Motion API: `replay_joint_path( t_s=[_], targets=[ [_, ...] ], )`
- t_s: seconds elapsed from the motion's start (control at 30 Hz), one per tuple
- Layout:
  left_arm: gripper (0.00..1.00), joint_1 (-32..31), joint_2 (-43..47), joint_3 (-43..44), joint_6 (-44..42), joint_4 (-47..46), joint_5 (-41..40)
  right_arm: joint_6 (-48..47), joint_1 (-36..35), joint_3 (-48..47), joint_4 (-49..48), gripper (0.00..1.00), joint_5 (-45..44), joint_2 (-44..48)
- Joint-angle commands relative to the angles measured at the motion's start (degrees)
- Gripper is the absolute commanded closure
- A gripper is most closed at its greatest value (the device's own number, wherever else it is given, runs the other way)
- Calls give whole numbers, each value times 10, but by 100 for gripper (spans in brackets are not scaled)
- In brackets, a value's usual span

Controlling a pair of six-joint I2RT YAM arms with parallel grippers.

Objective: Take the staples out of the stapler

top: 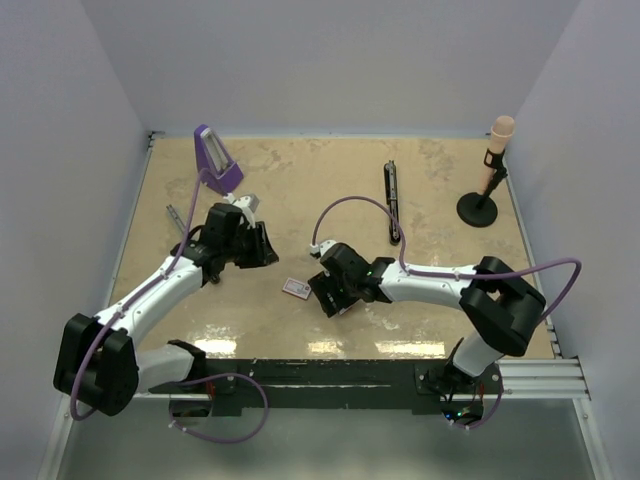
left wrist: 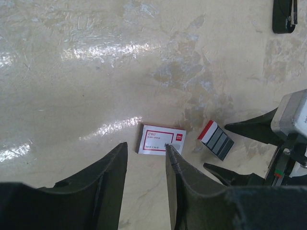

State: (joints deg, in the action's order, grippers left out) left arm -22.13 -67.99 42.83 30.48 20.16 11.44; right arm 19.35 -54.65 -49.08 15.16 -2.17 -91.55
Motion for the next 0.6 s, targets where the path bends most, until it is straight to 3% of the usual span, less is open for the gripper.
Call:
replay_joint_path(
  t_s=[0.0, 0.57],
  targets=[
    [58, 5, -6, 0, 9, -32, 21, 20, -5, -20, 16, 25, -69, -16],
    [61, 5, -42, -58, 39, -86, 33, -6, -54, -23, -21, 46, -57, -35]
  ],
)
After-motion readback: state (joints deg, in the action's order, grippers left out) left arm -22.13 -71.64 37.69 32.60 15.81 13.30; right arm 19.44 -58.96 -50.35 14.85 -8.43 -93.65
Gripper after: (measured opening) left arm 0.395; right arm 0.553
